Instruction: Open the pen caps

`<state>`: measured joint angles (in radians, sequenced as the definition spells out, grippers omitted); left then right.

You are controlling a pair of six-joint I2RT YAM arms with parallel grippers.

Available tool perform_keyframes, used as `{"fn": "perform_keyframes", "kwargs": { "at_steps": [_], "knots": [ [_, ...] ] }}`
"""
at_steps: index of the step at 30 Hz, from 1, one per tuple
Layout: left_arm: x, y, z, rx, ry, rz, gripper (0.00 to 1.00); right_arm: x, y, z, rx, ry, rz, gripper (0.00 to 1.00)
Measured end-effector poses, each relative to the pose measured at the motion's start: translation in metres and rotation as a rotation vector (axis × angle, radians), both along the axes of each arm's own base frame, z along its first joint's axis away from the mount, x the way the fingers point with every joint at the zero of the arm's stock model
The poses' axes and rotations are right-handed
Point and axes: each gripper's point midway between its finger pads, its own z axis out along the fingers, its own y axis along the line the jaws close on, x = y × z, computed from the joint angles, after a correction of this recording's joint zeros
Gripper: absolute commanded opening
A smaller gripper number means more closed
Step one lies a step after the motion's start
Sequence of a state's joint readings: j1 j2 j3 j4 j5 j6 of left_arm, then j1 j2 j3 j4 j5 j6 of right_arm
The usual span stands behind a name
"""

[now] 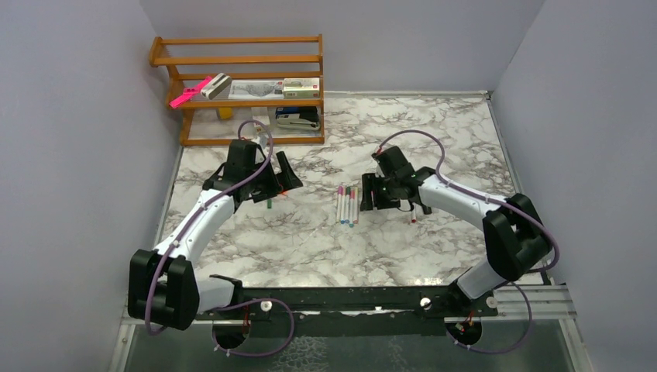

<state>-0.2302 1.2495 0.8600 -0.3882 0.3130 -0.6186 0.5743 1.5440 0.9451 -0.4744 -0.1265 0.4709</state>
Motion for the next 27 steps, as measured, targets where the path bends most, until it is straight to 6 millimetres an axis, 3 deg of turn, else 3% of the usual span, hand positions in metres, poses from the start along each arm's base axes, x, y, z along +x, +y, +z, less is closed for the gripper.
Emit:
{"fn": "perform_keyframes", "kwargs": {
  "at_steps": [6,11,20,27],
  "knots": [
    [-0.016,-0.005,0.002,-0.040,0.005,-0.033,0.99,0.010,0.016,0.002,-0.040,-0.022,-0.013,0.44],
    [-0.026,-0.008,0.004,-0.066,-0.002,-0.056,0.99,0.013,0.019,-0.003,-0.080,-0.017,-0.037,0.42],
    [-0.039,-0.011,-0.005,-0.090,0.031,-0.087,0.99,0.018,0.030,-0.023,-0.147,0.013,-0.060,0.40],
    [-0.047,-0.014,-0.002,-0.110,0.030,-0.116,0.99,0.024,0.037,-0.036,-0.209,0.030,-0.100,0.32]
  ]
}}
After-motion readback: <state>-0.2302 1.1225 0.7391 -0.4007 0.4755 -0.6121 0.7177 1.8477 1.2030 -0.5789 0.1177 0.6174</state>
